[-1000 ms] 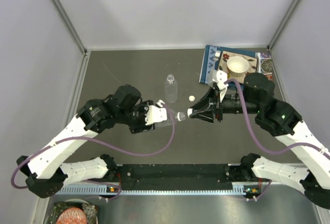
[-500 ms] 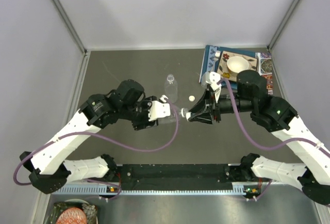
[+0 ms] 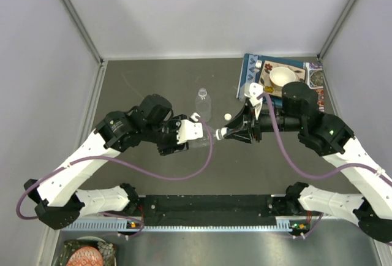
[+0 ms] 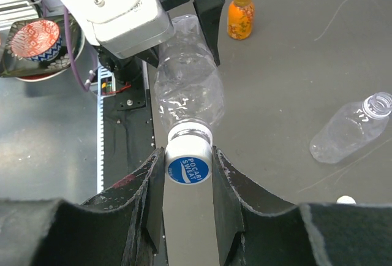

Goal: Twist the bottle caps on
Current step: Screw the bottle cap onto the plastic bottle.

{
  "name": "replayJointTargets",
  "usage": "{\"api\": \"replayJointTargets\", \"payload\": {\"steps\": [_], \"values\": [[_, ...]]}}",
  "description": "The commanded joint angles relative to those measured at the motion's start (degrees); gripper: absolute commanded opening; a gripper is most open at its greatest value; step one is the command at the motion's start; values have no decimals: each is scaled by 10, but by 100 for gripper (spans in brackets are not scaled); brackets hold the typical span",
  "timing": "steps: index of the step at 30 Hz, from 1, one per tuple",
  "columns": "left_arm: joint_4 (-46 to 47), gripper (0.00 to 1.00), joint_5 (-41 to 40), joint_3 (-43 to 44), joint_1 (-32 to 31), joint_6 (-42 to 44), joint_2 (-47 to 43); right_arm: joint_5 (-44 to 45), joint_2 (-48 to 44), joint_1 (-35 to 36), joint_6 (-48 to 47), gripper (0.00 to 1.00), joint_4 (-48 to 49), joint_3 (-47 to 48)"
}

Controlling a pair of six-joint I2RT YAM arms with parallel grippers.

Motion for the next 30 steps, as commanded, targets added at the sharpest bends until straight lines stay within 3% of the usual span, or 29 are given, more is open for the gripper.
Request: {"api": "replayJointTargets", "payload": {"steps": [1, 15, 30], "values": [[-5, 29, 20, 27, -3, -6, -13, 13, 9, 7, -13, 0, 11, 23], [-3, 27, 29, 46, -6, -11, -9, -47, 44, 7, -2, 0, 1, 39], [38, 21, 28, 94, -11, -37, 23, -46, 47, 6, 50, 0, 52, 12]]}}
